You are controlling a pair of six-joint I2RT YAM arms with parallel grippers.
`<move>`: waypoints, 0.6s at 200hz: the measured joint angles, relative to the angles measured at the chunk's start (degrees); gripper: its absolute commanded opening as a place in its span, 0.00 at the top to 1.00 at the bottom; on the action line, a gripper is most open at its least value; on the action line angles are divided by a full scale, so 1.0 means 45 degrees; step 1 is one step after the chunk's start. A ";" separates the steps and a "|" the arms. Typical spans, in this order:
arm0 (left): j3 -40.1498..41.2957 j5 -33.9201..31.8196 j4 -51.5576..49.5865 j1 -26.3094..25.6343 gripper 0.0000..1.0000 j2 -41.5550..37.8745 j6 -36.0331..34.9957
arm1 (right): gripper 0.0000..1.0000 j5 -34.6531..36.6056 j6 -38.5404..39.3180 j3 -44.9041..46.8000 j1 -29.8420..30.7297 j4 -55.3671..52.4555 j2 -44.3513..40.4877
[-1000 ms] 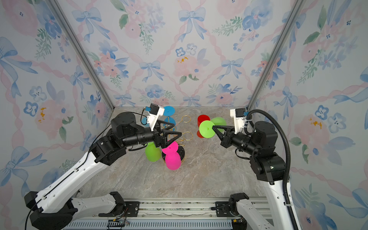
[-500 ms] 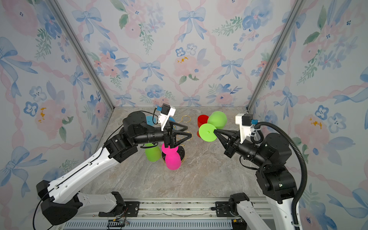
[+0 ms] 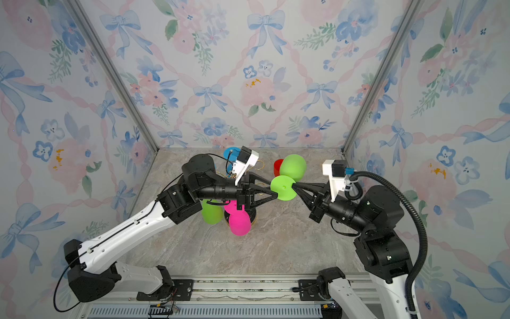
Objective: Take the wine glass off the wine glass rack
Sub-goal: Pick up the wine glass from the wine glass rack.
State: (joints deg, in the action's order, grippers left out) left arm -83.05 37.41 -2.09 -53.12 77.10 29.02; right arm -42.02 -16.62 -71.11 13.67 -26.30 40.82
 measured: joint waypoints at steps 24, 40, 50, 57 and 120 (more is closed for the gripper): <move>0.0000 0.0000 0.0092 0.0015 0.69 0.0005 0.0146 | 1.00 -0.0107 0.0039 0.0053 0.0019 0.0146 -0.0107; 0.0000 0.0029 0.0160 0.0010 0.72 0.0019 0.0155 | 1.00 -0.0170 0.0039 0.0102 0.0058 0.0257 -0.0155; 0.0000 0.0039 0.0170 0.0015 0.75 0.0024 0.0209 | 1.00 -0.0199 0.0034 0.0146 0.0063 0.0350 -0.0165; 0.0000 0.0029 0.0165 0.0015 0.77 0.0029 0.0238 | 1.00 -0.0219 0.0034 0.0170 0.0068 0.0384 -0.0170; 0.0015 -0.0005 0.0165 0.0063 0.90 0.0083 0.0228 | 1.00 -0.0384 -0.0005 0.0291 0.0097 0.0636 -0.0185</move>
State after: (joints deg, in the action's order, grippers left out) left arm -82.98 37.39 -1.34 -52.84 77.47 30.04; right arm -43.75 -16.64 -69.80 14.11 -23.44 39.99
